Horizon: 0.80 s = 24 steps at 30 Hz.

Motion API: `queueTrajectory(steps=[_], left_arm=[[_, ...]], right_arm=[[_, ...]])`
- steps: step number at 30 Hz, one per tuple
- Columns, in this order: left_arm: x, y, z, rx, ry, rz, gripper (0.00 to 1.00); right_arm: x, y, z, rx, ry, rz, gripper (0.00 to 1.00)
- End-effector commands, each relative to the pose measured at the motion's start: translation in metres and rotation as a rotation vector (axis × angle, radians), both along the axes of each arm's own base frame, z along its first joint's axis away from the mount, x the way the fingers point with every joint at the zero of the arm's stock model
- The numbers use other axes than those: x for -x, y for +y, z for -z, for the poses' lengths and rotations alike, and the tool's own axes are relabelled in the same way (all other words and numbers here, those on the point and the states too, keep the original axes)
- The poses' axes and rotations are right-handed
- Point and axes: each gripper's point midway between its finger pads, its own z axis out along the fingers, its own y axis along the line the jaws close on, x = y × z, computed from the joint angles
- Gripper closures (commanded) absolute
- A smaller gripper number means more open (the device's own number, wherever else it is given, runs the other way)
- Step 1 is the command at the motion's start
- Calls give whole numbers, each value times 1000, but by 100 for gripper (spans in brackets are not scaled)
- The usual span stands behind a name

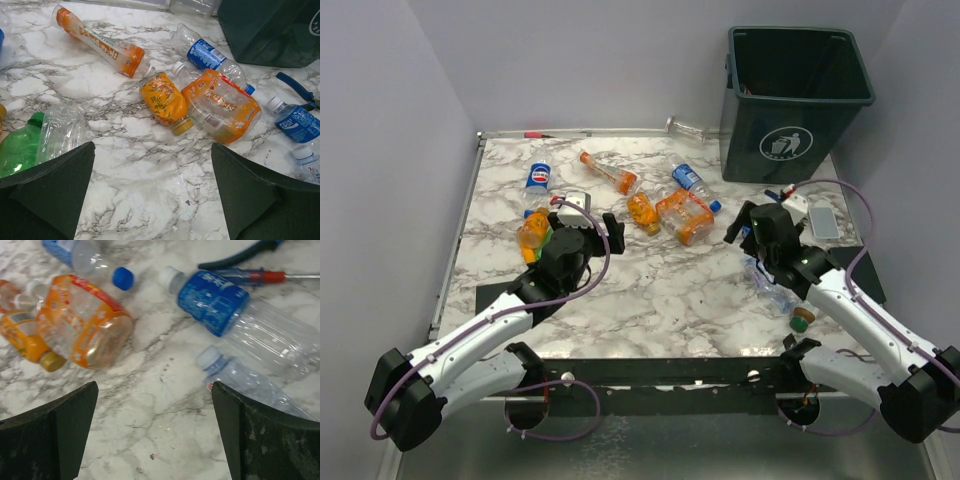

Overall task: Put the plastic bottles in the bin
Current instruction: Pick up the plastic bottle at the center of the board.

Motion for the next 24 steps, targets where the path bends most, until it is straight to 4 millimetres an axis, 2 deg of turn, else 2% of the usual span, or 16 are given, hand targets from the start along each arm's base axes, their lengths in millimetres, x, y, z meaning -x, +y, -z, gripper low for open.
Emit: queueTrajectory(steps=[1, 6, 10, 19, 24], left_arm=[[-1, 1, -4, -14, -2, -9, 1], [0, -1, -6, -5, -3, 6, 1], [2, -2, -8, 9, -6, 14, 1], [5, -4, -13, 28, -14, 34, 1], [6, -5, -12, 29, -11, 40, 1]], right_arm=[[29, -36, 40, -21, 142, 149, 0], [52, -36, 76, -33, 285, 164, 0], [64, -41, 96, -19, 346, 203, 0], [63, -63, 122, 109, 368, 271, 0], [60, -53, 136, 101, 416, 240, 0]])
